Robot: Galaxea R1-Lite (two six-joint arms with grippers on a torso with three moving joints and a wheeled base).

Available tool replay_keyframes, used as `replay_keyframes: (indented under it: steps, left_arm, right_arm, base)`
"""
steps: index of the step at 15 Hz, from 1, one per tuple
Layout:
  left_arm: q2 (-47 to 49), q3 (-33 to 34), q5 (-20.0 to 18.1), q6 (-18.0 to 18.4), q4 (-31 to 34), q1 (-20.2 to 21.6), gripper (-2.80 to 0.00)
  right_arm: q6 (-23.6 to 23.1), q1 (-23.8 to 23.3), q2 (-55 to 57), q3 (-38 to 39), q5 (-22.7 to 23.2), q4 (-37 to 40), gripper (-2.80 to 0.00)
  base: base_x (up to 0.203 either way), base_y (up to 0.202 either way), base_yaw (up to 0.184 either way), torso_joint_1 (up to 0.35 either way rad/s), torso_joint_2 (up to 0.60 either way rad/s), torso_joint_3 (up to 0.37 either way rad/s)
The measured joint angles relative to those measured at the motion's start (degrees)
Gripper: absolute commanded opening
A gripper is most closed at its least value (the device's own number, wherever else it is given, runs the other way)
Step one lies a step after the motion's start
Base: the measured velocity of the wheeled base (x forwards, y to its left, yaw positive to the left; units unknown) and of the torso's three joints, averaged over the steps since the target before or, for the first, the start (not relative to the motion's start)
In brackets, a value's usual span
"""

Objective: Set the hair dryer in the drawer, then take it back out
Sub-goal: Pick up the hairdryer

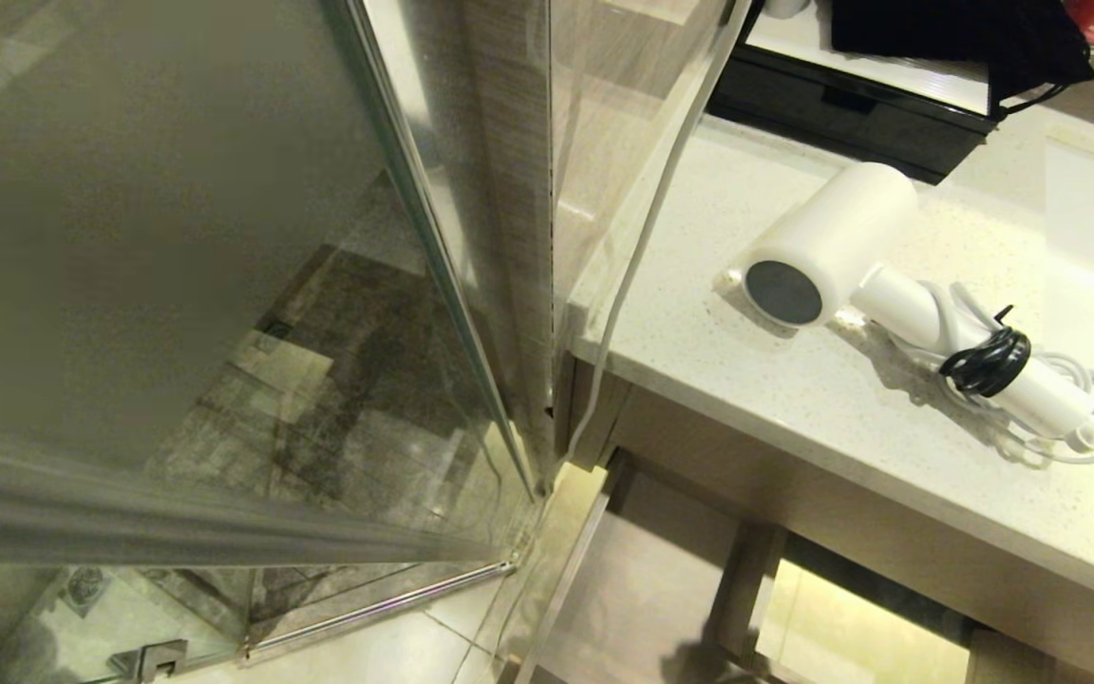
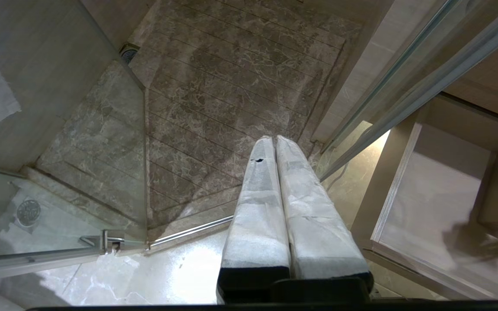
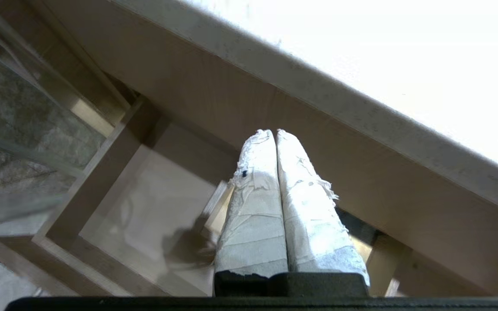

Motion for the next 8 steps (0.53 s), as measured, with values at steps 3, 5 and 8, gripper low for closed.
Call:
replay_keyframes:
  steps: [3, 5, 8]
  left_arm:
    - [0.00, 0.00, -0.01, 0.00, 0.00, -0.04, -2.80]
    - [0.00, 0.00, 0.01, 0.01, -0.01, -0.02, -2.80]
    - [0.00, 0.00, -0.02, 0.00, -0.02, 0.00, -2.80]
  right_arm:
    - [-0.14, 0.00, 0.32, -3.45, 0.13, 2.47, -2.80]
    - [-0.74, 0.00, 2.45, -14.22, 1.73, 8.09, -2.80]
    - [-1.24, 0.00, 10.57, -39.98, 5.48, 22.21, -2.80]
  base:
    - [0.000, 0.000, 0.000, 0.000, 0.00, 0.000]
    - [0.000, 0.000, 0.000, 0.000, 0.00, 0.000]
    - [0.000, 0.000, 0.000, 0.000, 0.00, 0.000]
